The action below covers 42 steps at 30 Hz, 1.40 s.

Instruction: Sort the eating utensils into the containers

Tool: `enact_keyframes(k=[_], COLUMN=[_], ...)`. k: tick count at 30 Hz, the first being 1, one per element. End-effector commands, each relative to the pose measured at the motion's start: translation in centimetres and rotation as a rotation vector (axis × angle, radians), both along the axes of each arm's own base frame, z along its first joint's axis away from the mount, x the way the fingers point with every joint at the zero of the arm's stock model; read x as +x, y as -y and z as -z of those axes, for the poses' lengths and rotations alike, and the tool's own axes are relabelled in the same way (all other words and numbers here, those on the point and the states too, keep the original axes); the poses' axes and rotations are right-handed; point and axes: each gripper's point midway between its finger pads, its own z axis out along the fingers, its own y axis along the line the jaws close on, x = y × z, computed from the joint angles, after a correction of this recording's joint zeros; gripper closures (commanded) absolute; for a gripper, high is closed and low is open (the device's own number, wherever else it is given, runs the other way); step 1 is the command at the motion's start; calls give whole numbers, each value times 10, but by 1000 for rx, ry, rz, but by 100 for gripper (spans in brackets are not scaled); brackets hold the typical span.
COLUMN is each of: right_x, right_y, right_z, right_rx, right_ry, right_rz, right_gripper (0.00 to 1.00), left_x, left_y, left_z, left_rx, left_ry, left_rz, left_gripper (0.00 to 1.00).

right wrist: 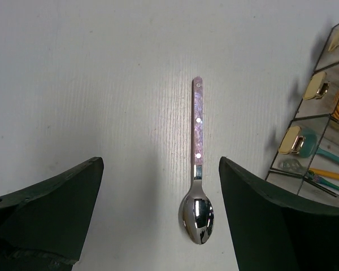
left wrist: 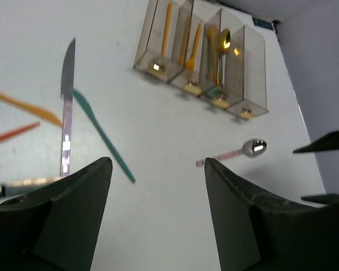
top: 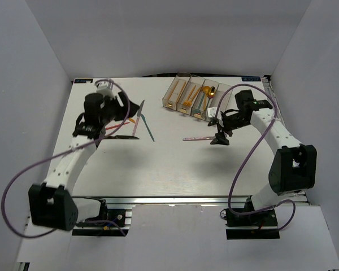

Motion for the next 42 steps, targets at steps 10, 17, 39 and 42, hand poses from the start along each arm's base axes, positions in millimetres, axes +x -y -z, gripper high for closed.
enact_keyframes(k=[10,17,39,42], right_x=[10,41,43,44], right_y=[12,8,37,38], right_z=[59,65,20,23], right_rx=[-230,-250,-61,-71], right_ry=[-14,-9,-40,-48], right_rz=[-61,32,115,116], right_gripper=[14,20,21,21], left_x=[-103,-103,-96,-97], left_y=[-36,-47,-42,-41], left_z=[76,75,88,90], left_rx=[-65,-24,-31,-33], left_ry=[-175,-185,-211,-214], left_rz=[-181,-228,-206,-206], left_gripper=[21,19,19,19])
